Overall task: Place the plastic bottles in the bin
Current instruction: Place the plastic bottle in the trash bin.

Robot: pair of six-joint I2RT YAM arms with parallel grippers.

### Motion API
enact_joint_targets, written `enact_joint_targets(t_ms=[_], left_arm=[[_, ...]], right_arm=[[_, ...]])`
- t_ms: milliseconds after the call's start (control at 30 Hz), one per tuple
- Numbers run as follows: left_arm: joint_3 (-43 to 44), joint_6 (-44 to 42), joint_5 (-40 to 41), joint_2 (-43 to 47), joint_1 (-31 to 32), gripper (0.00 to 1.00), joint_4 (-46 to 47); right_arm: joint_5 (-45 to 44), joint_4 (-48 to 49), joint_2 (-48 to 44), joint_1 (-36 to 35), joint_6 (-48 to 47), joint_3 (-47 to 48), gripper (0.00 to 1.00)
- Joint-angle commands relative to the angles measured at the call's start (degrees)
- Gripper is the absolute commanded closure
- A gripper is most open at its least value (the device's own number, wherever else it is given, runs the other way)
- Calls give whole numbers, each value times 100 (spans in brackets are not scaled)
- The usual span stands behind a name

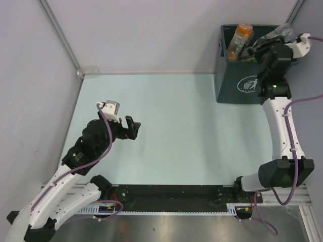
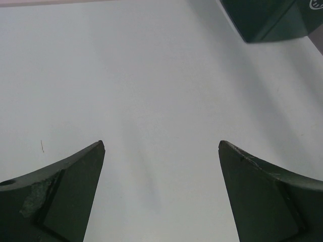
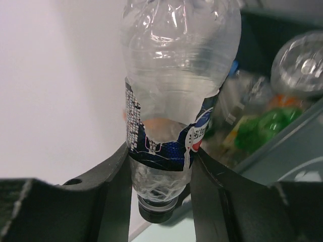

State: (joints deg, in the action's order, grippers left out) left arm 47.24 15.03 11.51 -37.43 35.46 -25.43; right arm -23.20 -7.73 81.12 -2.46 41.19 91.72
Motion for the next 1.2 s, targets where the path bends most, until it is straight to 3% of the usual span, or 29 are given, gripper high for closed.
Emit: enact_joint_targets(t_ms=[0,500,533,667,767,1000,1167], left_arm=[[48,88,-105,43,-31,0,152],[66,88,-52,-45,-31,0,117],[66,88,-61,-62,-31,0,126],[92,97,-35,-115,-31,0,109],[83,158,27,-115,-39,0,100],[145,264,115,-124,-39,0,56],[346,518,587,-221,-39,0,-119]], right_arm=[[1203,34,149,631,-620,697,82],[923,131,1572,808,-1666,1910,72],[888,79,1686,817,-1702,2154,68],[756,-562,2310,861,-1816,3032,21],[668,-853,2365,861,-1808,3115,0],[931,-923,1566,861,-1676,2545,0],[1765,-968,496,861,-1264,1605,0]])
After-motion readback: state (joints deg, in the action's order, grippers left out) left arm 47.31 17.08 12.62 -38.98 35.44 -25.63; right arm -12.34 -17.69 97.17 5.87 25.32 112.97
